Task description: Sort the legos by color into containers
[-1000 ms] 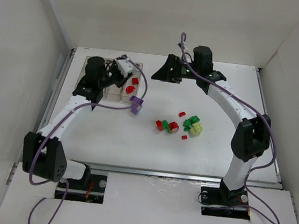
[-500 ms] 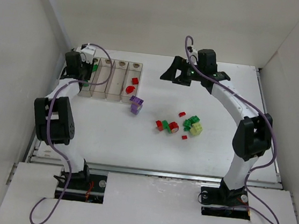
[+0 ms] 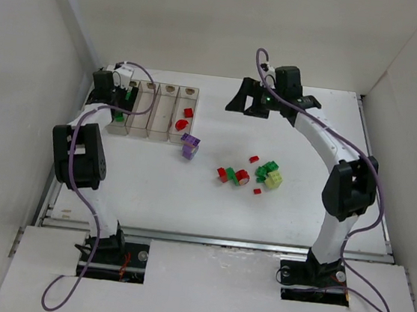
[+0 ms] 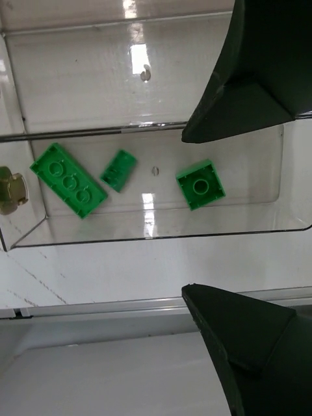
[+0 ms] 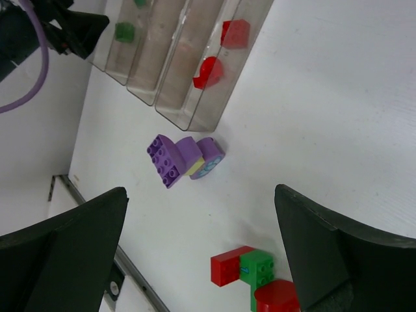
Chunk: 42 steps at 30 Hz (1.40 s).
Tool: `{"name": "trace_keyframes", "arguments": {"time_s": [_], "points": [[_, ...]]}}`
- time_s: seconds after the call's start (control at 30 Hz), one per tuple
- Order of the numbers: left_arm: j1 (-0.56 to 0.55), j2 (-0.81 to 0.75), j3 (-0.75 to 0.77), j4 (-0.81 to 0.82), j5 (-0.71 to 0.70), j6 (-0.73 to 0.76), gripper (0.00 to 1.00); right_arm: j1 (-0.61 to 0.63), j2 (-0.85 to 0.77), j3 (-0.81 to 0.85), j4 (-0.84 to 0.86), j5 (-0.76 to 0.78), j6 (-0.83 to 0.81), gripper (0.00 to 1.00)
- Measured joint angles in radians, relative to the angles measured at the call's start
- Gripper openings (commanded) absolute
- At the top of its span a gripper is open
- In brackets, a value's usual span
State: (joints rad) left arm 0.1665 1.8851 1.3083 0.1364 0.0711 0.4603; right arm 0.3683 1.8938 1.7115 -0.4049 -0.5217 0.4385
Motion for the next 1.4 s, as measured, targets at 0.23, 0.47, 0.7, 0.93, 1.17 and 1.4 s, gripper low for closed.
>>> {"name": "trace_keyframes", "arguments": {"time_s": [0.23,0.47,0.7,0.93,1.17,1.4], "points": [[0.001,-0.083,-0.012,-0.056,0.099,0.023,0.92,0.005,0.029,0.048,-0.119,0.123,-0.079,1.00],[-0.031,-0.369,-0.071,-0.074,0.250,0.106,1.00,0.092,0.099,0.055,-0.301,0.344,-0.198,1.00],[-0.169,-0.644,-0.204,-0.021,0.451,0.146,1.00,0.157,0.130,-0.035,-0.374,0.364,-0.252,0.95],[-0.305,-0.637,-0.270,-0.100,0.485,0.171,1.00,0.146,0.130,-0.043,-0.395,0.457,-0.250,0.94],[-0.408,-0.637,-0.290,-0.104,0.475,0.163,1.00,0.090,0.128,-0.088,-0.406,0.530,-0.158,0.94],[-0.421,-0.637,-0.303,-0.103,0.452,0.159,1.00,0.061,0.136,-0.090,-0.399,0.584,-0.128,0.94]]}}
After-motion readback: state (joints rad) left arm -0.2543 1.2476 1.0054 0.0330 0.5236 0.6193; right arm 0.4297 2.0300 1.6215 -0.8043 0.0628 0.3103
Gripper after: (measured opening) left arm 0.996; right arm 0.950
